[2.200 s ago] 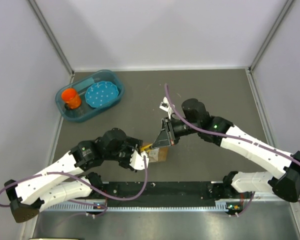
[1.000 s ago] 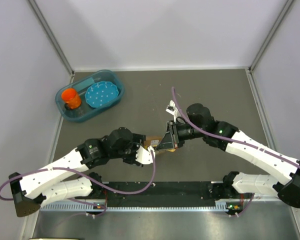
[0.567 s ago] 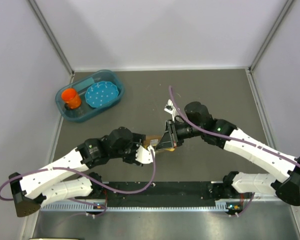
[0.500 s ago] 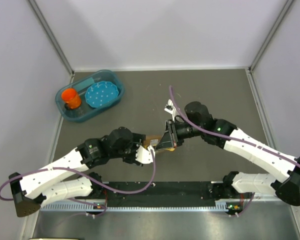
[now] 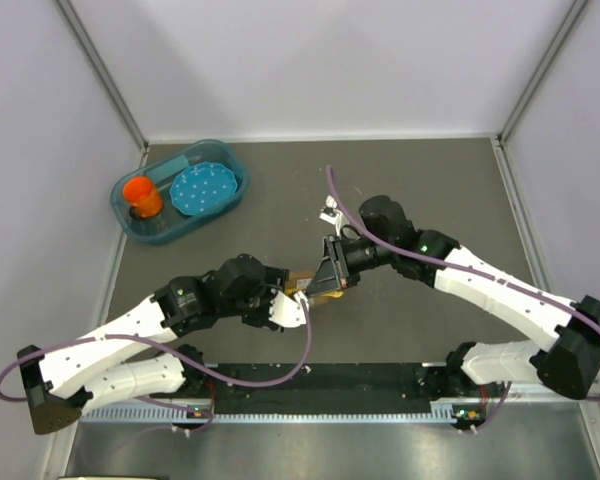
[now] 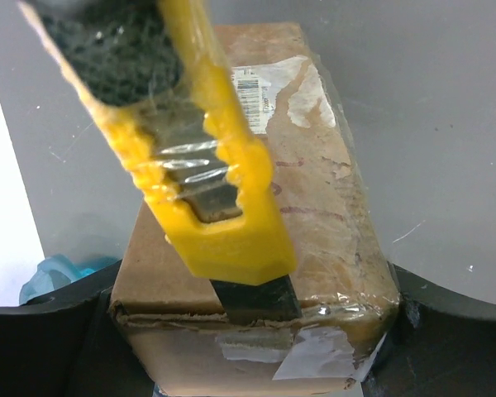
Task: Unpack the express box
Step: Cut the express box at the center of the board.
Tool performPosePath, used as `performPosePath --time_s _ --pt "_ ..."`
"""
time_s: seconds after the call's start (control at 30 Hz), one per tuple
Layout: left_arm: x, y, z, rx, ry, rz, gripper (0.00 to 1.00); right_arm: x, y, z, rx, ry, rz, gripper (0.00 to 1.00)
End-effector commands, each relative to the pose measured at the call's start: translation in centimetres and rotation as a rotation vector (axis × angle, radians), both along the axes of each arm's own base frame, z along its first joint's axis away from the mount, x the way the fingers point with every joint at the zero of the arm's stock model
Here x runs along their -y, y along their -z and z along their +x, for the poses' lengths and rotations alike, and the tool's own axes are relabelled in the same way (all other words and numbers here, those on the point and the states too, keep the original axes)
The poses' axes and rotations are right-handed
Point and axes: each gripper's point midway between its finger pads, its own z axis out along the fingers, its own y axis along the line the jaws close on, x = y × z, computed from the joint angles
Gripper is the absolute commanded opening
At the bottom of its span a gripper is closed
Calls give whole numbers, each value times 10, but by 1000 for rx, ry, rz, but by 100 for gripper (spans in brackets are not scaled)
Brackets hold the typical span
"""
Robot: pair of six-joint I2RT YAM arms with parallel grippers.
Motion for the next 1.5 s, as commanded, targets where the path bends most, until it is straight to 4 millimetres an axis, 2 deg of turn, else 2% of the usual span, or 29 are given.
performPosePath --time_s 0.0,0.13,0.4,0.63,0.93,1.07,1.27,1.37,1.4,1.47 --pt "29 -37 12 74 22 -132 17 -15 -1 2 -16 -47 8 0" --pt "29 -36 12 74 22 -128 17 -15 -4 7 14 -25 8 0" --pt "30 -36 12 67 23 -132 18 -3 -5 4 37 11 -10 0" --pt "33 -40 12 71 28 -144 18 -21 -29 10 31 -34 62 0" --pt "35 -40 11 69 28 -148 18 -31 -29 6 -26 -47 130 0" --pt "37 -43 12 72 29 -159 18 -39 -38 5 -16 -61 164 0" --pt "38 -46 11 65 30 -170 18 -40 -31 5 -24 -60 162 0" --pt "37 -46 11 68 27 -171 18 -33 -19 5 -1 -39 128 0" --pt "36 -45 11 69 27 -170 18 -27 -7 4 -14 -22 87 0" --pt "35 -44 11 70 24 -168 18 -19 -4 2 2 -11 81 0"
